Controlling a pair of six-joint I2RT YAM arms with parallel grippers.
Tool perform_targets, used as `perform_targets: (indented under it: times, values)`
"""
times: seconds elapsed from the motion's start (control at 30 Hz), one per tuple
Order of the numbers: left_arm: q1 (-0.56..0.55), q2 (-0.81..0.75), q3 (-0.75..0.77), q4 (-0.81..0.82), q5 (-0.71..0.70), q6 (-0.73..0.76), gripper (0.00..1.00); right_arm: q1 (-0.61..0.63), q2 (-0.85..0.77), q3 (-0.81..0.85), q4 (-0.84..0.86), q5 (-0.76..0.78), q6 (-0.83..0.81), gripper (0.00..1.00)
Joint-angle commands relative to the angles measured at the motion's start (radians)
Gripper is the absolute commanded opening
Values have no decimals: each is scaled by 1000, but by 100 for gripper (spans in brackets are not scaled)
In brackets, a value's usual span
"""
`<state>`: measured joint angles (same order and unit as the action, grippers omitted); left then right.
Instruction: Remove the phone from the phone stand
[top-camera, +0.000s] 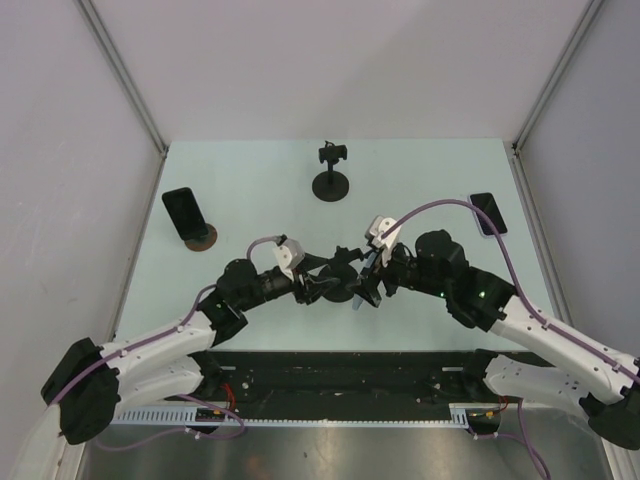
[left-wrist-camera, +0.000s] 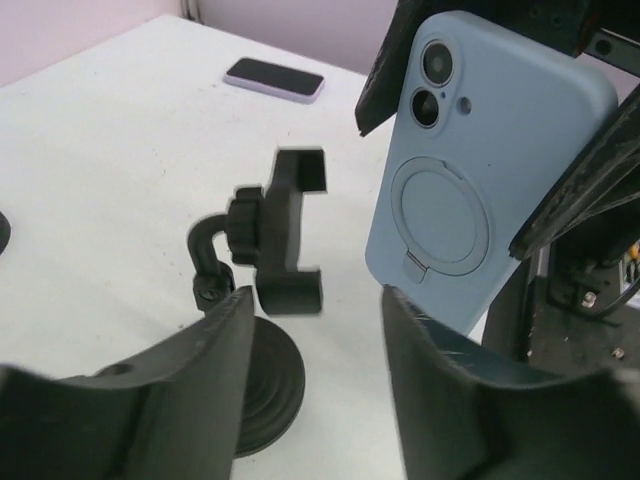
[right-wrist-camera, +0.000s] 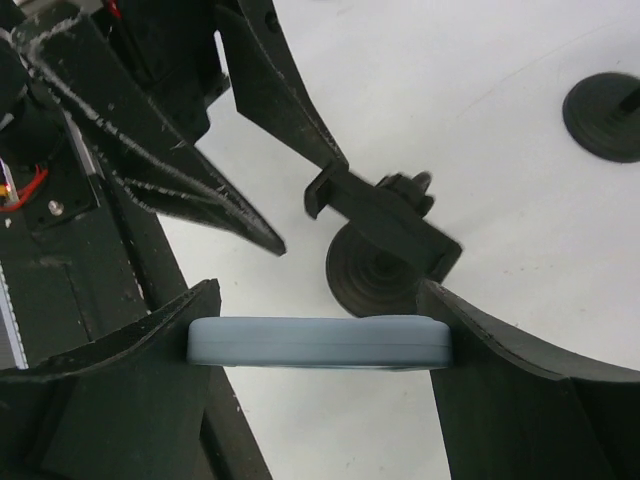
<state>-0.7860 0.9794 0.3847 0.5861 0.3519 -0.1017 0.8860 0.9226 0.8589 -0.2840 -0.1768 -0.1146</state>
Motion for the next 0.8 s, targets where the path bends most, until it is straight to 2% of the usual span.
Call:
perform_targets:
  times: [0.0,0.03,0.23,0.5,0.77]
  values:
    - [1,-74,-7,47,-28,0,64,-16,-67,114,54,-13,49,0]
    - [2,-96,-7,47,-31,2,71,-19,-70,121,42,-15,53,0]
    - [2,-174,-3,6,-48,8,84,-33,-88,149,42,-33,93,0]
    - [-39,-260,77,-81,-30,29,90,-61,-91,195,45,103,190,0]
    - [-183,-139,244,-153,-102,143,92,-62,-59,250,16,148,283,0]
